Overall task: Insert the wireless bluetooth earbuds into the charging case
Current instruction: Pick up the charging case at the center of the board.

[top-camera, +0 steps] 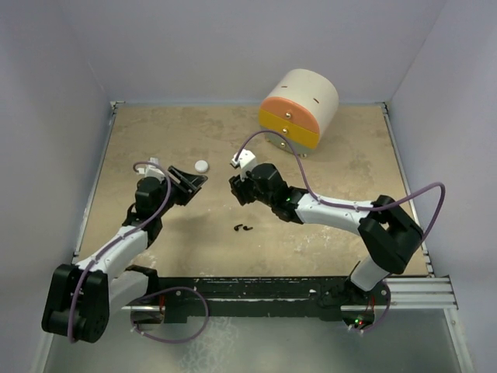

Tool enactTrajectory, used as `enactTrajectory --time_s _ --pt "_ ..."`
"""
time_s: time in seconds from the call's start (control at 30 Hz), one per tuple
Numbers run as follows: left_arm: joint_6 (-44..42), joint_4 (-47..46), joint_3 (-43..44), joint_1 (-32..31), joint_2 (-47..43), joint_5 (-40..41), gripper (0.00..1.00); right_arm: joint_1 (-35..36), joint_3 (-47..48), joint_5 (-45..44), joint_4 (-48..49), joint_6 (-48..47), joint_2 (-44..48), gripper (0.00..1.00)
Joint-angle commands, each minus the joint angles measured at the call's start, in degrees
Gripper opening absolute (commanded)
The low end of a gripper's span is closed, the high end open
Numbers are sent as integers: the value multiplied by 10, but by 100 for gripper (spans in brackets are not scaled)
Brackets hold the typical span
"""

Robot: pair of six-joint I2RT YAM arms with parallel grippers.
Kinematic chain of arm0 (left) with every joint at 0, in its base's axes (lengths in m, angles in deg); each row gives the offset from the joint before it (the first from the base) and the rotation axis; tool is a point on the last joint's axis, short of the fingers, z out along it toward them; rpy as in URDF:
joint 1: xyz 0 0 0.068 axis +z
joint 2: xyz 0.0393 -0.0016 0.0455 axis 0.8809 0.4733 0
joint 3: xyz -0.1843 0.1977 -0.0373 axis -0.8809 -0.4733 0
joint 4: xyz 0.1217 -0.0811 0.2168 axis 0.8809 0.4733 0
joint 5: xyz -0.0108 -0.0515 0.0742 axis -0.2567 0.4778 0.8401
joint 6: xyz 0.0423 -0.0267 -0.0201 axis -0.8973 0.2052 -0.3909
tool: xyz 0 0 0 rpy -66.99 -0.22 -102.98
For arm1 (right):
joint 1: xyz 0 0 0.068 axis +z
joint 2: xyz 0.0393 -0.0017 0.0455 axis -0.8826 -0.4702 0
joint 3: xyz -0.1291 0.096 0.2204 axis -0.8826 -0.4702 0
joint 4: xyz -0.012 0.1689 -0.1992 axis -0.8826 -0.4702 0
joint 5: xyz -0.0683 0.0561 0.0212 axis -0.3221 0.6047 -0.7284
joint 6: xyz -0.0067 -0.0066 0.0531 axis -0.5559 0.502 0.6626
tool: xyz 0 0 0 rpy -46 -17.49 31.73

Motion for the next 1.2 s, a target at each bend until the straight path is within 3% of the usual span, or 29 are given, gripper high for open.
enactTrajectory --time_s 0.0,0.43,1.17 --pt "14 -138 5 -8 29 -48 53 -4 -3 64 29 -34 26 5" --pt "11 -218 28 -87 110 -49 44 -5 6 109 23 -55 32 0" --pt "27 -281 11 -116 143 -33 40 -5 9 130 32 -55 49 0"
